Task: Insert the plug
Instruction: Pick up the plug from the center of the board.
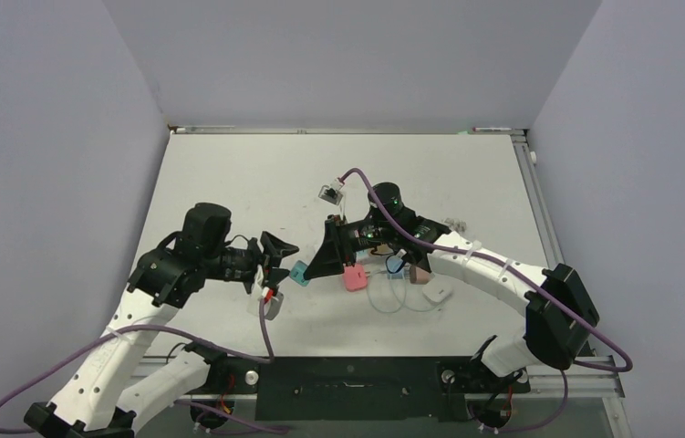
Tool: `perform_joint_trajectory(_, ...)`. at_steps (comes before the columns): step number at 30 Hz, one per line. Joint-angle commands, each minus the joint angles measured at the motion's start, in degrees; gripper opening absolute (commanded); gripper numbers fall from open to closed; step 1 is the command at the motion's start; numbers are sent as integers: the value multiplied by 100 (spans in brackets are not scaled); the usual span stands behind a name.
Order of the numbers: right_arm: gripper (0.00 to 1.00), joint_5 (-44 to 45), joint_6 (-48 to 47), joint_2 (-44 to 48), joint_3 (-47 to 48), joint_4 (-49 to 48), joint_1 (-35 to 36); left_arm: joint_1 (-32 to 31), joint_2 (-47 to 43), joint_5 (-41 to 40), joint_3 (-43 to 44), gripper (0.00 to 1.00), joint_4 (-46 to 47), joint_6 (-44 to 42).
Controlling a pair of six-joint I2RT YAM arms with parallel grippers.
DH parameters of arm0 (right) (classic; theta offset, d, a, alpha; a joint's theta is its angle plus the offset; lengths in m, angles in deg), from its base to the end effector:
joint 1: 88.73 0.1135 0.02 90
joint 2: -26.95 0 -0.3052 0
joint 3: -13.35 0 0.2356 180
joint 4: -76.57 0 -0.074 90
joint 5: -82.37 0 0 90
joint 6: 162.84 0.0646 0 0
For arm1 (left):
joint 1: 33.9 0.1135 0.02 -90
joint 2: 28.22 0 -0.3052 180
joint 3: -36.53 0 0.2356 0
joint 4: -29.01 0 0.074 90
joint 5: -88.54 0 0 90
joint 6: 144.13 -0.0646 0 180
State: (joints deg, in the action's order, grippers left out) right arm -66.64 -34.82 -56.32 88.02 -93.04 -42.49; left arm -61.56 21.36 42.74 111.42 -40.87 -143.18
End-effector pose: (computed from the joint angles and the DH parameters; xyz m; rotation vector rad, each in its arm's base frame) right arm 0.1804 0.2684 0.3465 -0.9901 2.0214 1.8748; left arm 0.0861 -0.0960 0.3621 1.9569 0.7906 -0.2819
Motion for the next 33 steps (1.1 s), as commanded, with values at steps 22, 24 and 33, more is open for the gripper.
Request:
perform_joint_trajectory(22, 32, -383, -222, -285, 520, -237, 125, -107, -102, -55, -65, 39, -115, -160)
perform_joint_trajectory(24, 31, -364, -225, -299, 533, -270, 129, -148, -127, -52, -56, 39, -168, -183)
perform_joint_trajectory(33, 30, -333, -236, -441, 696, -276, 124, -354, -208, -51, -11, 54, -298, -97)
